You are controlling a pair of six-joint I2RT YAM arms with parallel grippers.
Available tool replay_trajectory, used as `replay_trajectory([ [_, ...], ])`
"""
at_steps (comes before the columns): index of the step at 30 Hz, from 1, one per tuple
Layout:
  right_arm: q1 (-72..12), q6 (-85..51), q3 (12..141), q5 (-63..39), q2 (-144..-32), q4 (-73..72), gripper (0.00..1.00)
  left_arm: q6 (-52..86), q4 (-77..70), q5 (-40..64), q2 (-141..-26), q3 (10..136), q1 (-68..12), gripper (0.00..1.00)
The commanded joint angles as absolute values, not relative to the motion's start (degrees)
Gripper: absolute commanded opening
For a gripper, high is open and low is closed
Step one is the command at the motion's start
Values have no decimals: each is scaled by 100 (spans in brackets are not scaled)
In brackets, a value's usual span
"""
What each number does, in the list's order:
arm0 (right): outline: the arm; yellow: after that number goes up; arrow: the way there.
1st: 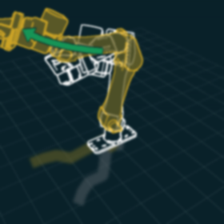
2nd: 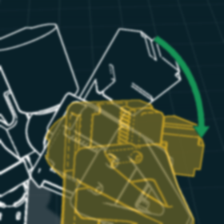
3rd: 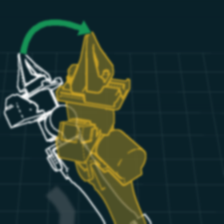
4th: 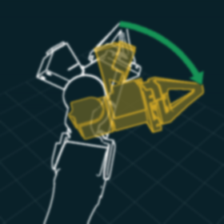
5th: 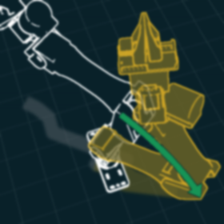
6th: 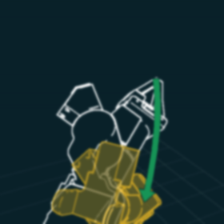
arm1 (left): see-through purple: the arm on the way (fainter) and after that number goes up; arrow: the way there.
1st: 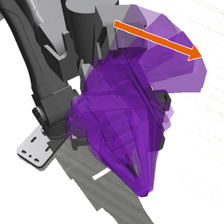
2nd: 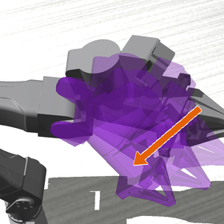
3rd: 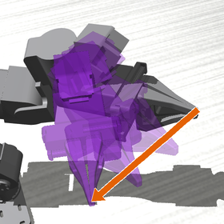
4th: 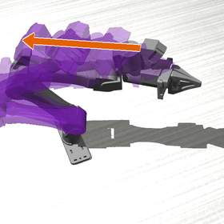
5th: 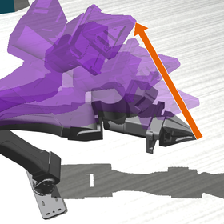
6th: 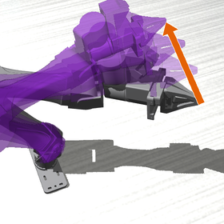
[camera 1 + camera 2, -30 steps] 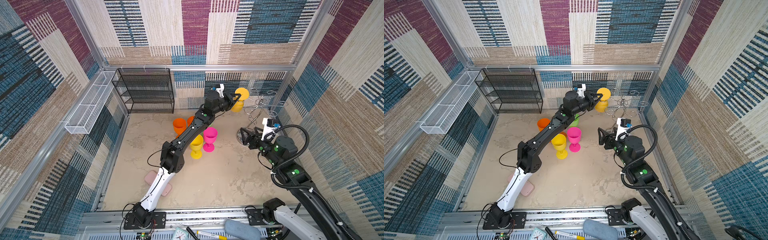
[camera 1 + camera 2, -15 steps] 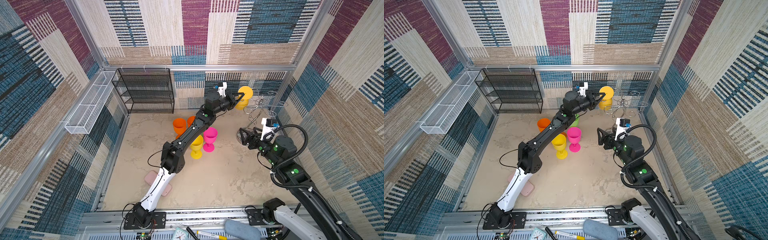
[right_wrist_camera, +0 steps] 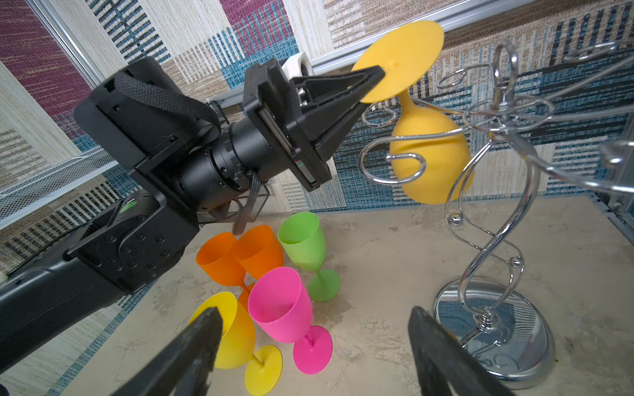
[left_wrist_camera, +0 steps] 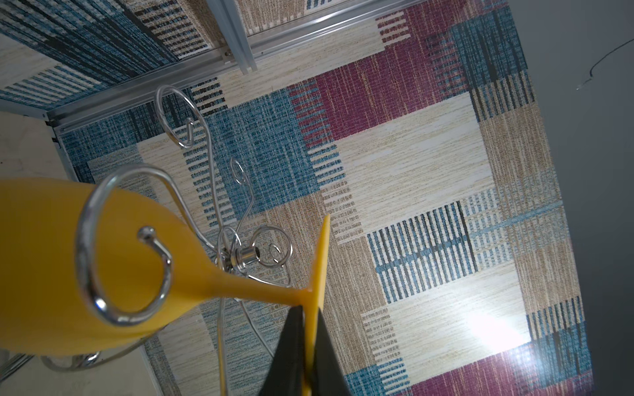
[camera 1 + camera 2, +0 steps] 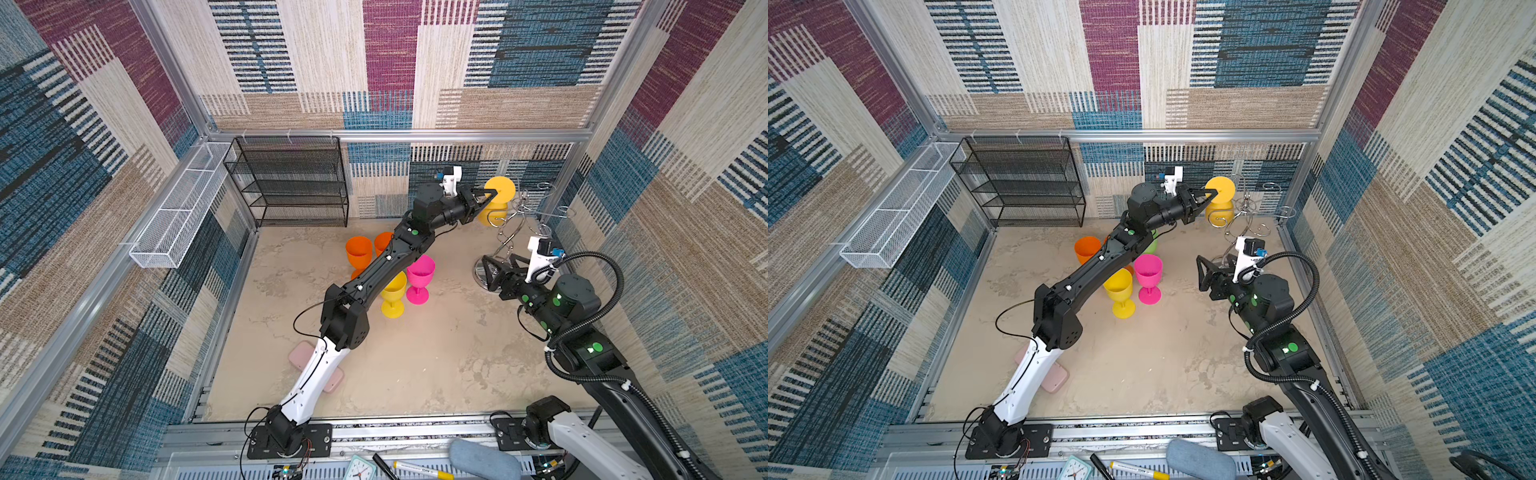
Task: Take the wine glass off the wine glass rack
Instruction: Pick up the wine glass from the wine glass rack.
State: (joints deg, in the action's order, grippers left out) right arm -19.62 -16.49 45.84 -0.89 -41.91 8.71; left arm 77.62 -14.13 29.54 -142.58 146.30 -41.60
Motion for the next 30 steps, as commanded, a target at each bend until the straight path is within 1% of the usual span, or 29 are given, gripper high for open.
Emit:
replay_trajectory([
  [1,-1960,-1729,4579,-27,-4166,740,87,7793,-1601,3228,-14038,14397,-4195,0],
  [7,-1965,-1740,4630,-57,-4140,760,87,7763,-1661,3270,-13531,13556,-4198,0],
  [9,-1960,-1741,4641,-60,-4132,772,87,7743,-1677,3457,-13416,13384,-4200,0],
  [16,-1963,-1792,4685,-59,-4046,845,87,7527,-1548,3577,-13055,13011,-4153,0],
  [30,-1962,-1906,4799,-42,-3953,1020,87,7458,-1924,3748,-12159,11553,-3789,0],
])
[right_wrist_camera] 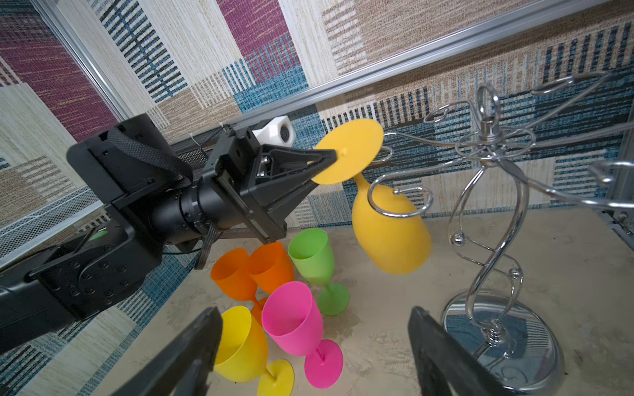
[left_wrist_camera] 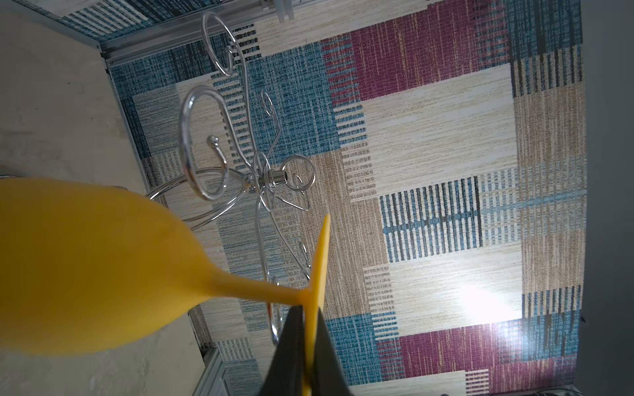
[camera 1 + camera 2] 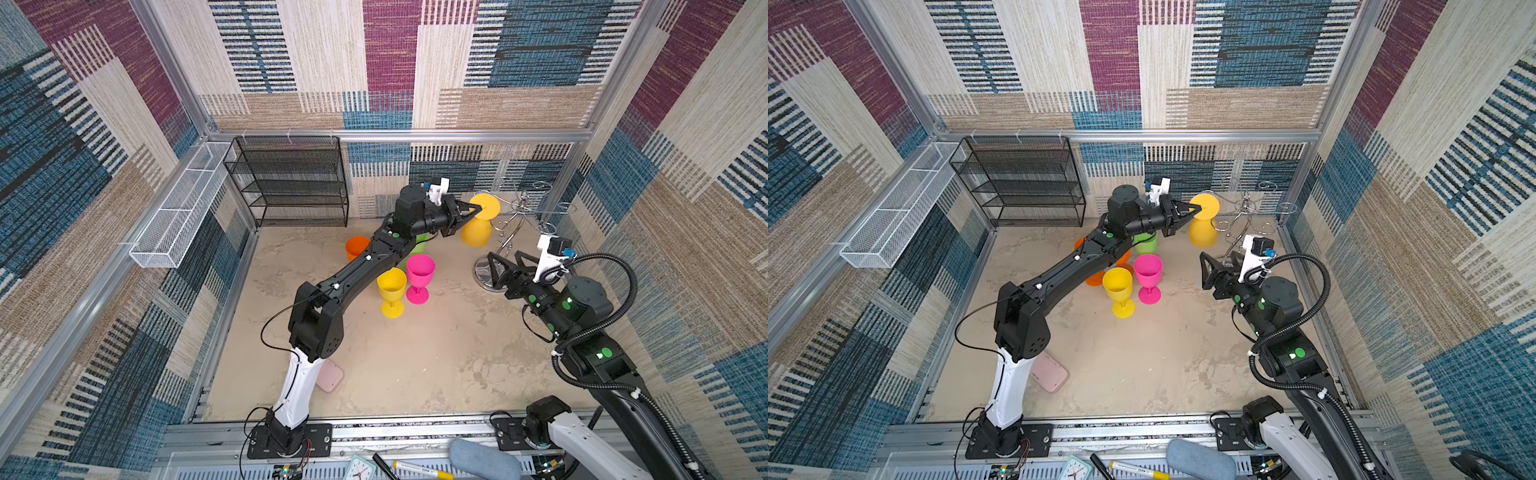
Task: Take the wine glass off the wine glass rack
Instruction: Pick up the wine glass from the wine glass rack.
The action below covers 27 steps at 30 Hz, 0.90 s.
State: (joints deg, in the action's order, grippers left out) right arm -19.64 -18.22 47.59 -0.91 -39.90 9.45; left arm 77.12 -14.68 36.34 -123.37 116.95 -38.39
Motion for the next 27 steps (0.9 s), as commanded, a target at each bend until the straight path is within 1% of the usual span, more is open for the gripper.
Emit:
replay_trajectory([
  [1,-1966,-1914,4799,-36,-3940,1032,87,7453,-1958,3759,-12111,11484,-3765,0],
  [12,-1961,-2075,4989,-43,-3931,1175,87,7286,-2244,4068,-11464,10732,-3495,0],
  [19,-1962,-2206,5140,-178,-4050,1239,85,6794,-2461,4499,-10327,9413,-3175,0],
  [23,-1968,-2353,5290,-233,-4209,1328,84,6044,-2243,4920,-9626,8875,-3026,0],
  [24,-1971,-2387,5327,-261,-4244,1340,84,5695,-1991,4992,-9456,8802,-3014,0],
  [27,-1982,-2615,5420,-392,-4340,1362,84,4144,-522,4868,-8827,8703,-3014,0],
])
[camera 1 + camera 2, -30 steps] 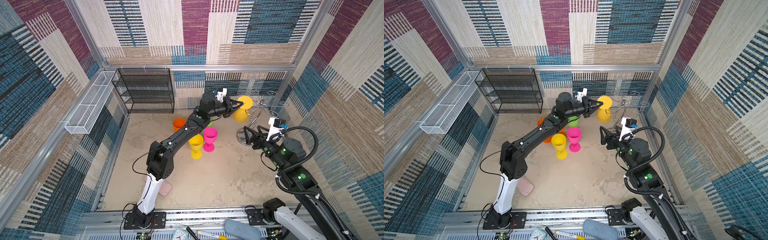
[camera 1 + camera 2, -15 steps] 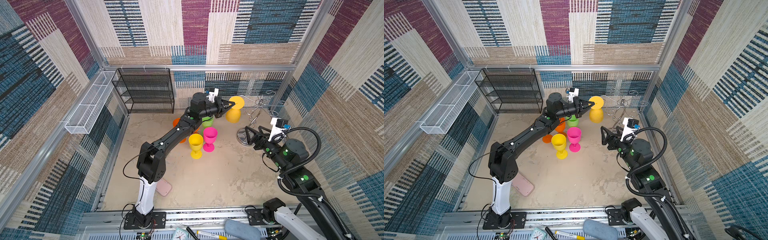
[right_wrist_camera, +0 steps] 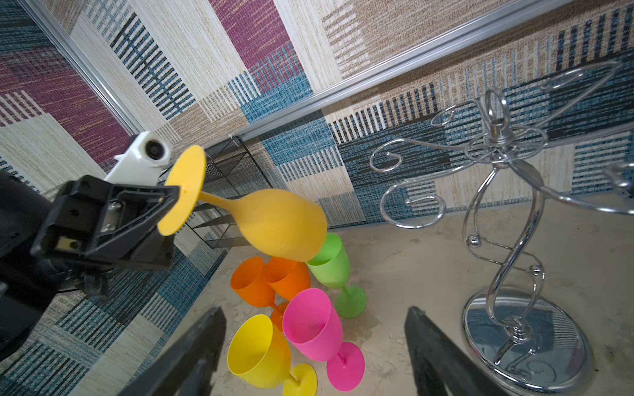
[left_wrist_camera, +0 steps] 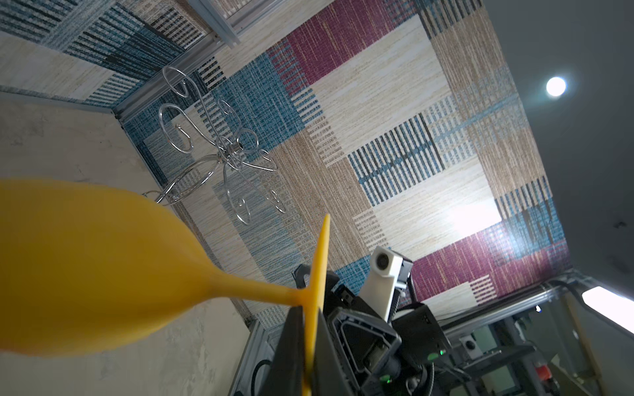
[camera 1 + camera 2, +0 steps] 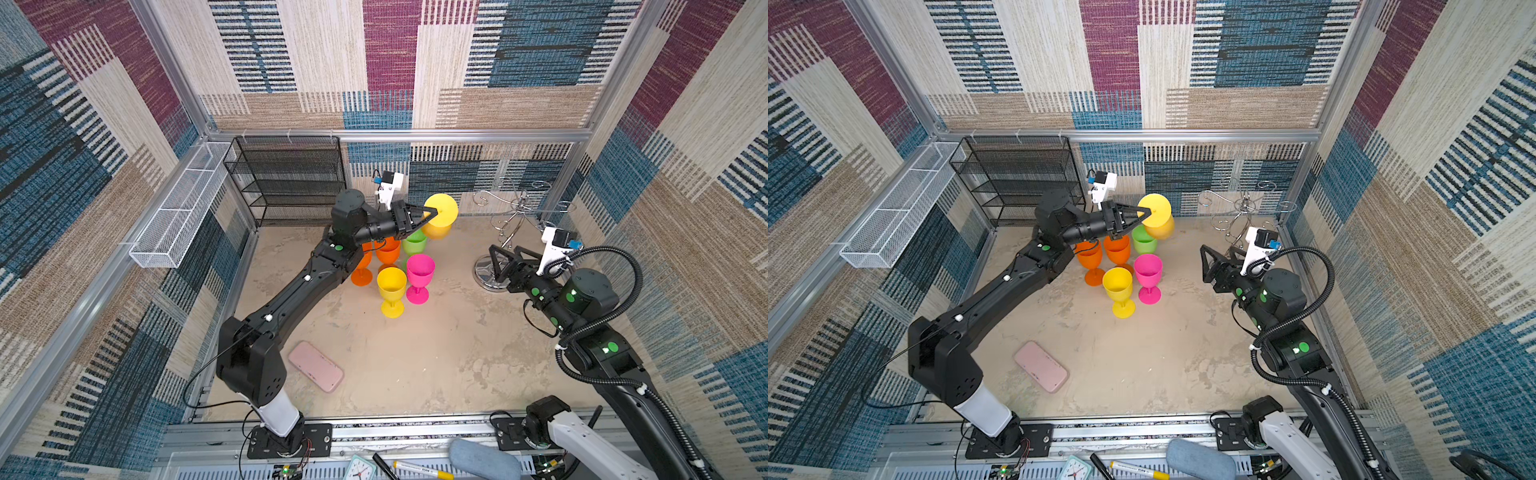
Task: Take the wine glass off the wine glass rack
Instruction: Pick up the wine glass from the wine glass rack.
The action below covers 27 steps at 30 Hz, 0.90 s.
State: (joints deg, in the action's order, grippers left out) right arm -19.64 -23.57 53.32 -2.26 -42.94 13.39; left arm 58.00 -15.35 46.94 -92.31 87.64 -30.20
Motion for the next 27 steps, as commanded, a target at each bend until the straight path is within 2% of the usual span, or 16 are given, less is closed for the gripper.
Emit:
replay_trajectory([
  [1,-1990,-2724,5431,-450,-4366,1367,83,3555,-12,4651,-8604,8673,-3031,0],
  [6,-2018,-3531,5396,-633,-4323,1279,81,1340,1472,3220,-7752,8292,-3238,0],
  [14,-2022,-4923,5584,-1164,-4675,1333,77,-1576,1868,506,-7598,8111,-4814,0],
  [18,-2026,-5624,5481,-1188,-4666,1299,76,-2788,1487,-738,-7867,8052,-5429,0],
  [23,-2026,-6057,5528,-1293,-4672,1371,76,-3859,784,-1647,-8113,7806,-5829,0],
  [27,-2025,-6550,5483,-1421,-4660,1457,76,-5111,-484,-2600,-8354,7387,-6150,0],
])
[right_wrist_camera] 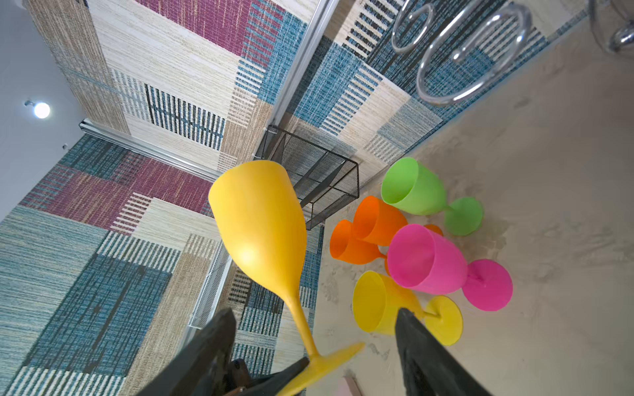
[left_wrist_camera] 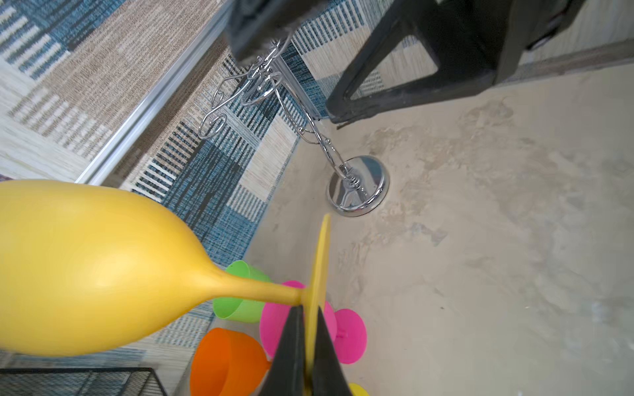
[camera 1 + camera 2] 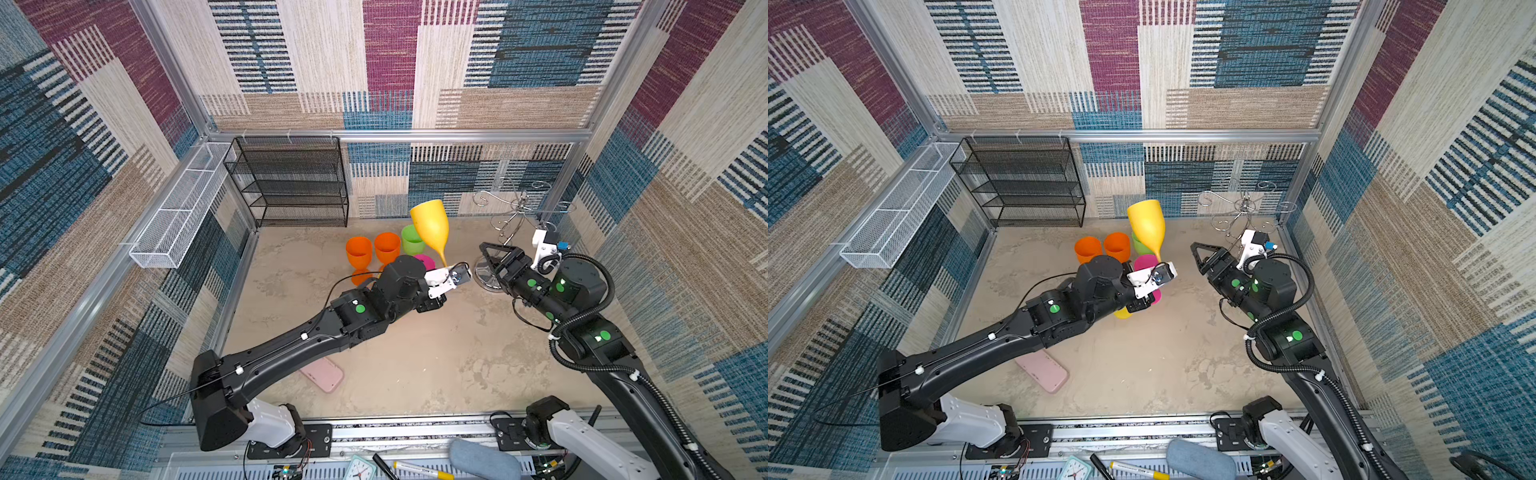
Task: Take the wine glass off the wine glass rack
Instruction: Pick up the wine glass from the wine glass rack.
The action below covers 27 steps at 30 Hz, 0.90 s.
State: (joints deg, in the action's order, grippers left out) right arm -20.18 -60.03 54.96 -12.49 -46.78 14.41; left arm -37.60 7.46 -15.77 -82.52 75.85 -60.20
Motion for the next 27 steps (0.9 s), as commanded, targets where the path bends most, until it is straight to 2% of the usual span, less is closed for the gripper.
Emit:
replay_trajectory([
  [1,-2025,-6636,5448,-1447,-4651,1443,76,-5405,-876,-2728,-8421,7265,-6201,0],
  [6,-2022,-7009,5293,-1665,-4735,1353,76,-6918,-2870,-3173,-8841,6834,-6389,0],
  [12,-2029,-7286,5067,-1554,-4571,1329,73,-7894,-4374,-3239,-9252,6664,-6427,0],
  [19,-2015,-7356,5054,-1629,-4621,1205,66,-8181,-5102,-3155,-9396,6544,-6495,0],
  [27,-2005,-7383,5069,-1685,-4745,985,50,-8170,-5309,-2995,-9257,6308,-6575,0],
])
